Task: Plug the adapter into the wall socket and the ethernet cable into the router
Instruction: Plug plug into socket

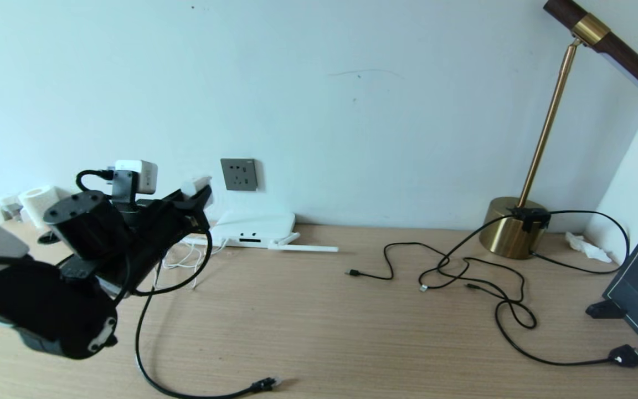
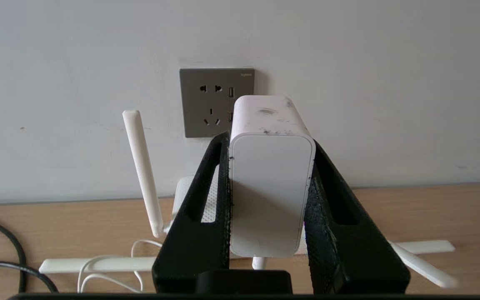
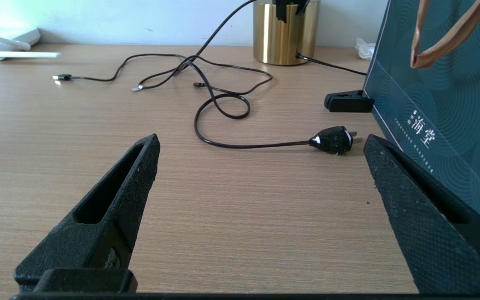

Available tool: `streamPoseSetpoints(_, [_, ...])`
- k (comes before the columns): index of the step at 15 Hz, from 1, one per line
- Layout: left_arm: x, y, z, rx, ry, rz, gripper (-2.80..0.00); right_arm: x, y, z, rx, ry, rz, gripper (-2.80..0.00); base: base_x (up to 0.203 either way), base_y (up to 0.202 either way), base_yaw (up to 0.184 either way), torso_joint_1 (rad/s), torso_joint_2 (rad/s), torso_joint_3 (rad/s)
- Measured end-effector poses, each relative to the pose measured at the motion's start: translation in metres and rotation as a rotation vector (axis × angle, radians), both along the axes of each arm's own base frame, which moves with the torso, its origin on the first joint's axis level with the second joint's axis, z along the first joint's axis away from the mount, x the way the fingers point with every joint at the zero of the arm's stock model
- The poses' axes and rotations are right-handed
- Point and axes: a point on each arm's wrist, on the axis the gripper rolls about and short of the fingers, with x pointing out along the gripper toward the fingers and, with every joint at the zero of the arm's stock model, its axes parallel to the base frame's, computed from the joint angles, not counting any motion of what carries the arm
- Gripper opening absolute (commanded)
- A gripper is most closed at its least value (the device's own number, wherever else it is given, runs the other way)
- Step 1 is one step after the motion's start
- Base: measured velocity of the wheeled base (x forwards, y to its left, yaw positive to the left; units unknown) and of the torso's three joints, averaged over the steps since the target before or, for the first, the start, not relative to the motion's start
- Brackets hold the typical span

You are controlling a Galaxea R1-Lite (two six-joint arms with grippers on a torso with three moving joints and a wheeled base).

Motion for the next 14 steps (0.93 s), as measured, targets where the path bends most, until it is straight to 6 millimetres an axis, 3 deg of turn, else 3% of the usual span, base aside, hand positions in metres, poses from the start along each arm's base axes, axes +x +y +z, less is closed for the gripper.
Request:
streamPoseSetpoints(8, [0.115, 0.013, -0.036, 0.0, -0.085, 0.042, -2.8, 0.0, 0.0, 0.0, 0.0, 0.0, 0.0, 0.0, 0.0, 0.0, 0.0, 0.0, 0.0, 0.0])
streamPoseSetpoints(14, [0.161, 0.013, -0.055, -0.003, -0.071, 0.04, -2.8, 0.0, 0.0, 0.0, 0.0, 0.0, 0.0, 0.0, 0.0, 0.0, 0.0, 0.0, 0.0, 0.0])
